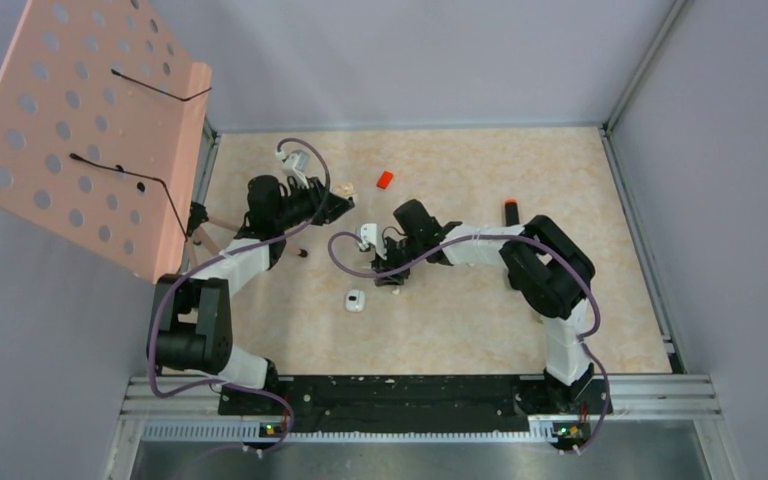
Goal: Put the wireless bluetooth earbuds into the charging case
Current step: Pick up the earbud from the center of the board.
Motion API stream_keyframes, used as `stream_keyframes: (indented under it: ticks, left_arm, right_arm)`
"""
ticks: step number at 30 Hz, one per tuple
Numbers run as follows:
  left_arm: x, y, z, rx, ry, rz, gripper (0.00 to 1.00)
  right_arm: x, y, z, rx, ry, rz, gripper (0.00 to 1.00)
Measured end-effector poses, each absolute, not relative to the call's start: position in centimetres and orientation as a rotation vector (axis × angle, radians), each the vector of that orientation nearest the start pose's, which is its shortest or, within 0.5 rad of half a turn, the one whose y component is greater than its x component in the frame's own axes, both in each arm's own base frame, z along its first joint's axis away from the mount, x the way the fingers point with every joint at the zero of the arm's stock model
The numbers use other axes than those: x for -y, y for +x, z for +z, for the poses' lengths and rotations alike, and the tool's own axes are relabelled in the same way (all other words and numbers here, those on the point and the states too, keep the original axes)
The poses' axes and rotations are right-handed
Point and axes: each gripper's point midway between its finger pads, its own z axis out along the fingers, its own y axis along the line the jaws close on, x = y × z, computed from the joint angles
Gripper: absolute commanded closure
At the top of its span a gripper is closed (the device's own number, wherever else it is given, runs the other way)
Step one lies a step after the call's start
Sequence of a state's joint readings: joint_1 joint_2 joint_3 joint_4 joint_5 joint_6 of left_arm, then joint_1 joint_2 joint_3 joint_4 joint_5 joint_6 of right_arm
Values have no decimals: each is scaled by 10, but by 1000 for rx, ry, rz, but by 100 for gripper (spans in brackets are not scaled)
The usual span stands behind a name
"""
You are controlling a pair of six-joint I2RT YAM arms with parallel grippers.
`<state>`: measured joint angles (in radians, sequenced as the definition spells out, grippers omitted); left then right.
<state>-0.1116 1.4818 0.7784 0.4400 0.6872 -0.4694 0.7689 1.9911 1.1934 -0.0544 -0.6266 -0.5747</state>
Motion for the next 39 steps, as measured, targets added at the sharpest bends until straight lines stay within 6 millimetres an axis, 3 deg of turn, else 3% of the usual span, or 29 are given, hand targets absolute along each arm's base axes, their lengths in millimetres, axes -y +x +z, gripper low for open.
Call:
stream_keyframes:
  ticks: [20, 27, 34, 39]
  left_arm:
    - [170, 387, 176, -1892, 167, -1029, 100]
    - [170, 387, 176, -1892, 167, -1029, 100]
    - [170, 387, 176, -1892, 167, -1030, 100]
    - [172, 384, 174, -1893, 190, -1044, 100]
  right_arm:
    - [-399, 283, 25, -1616, -1722, 874, 61]
    - [-399, 284, 24, -1618, -1721, 861, 82]
    - [-398, 285, 24, -1625, -1717, 855, 94]
    - [-376, 278, 31, -1660, -1700, 777, 100]
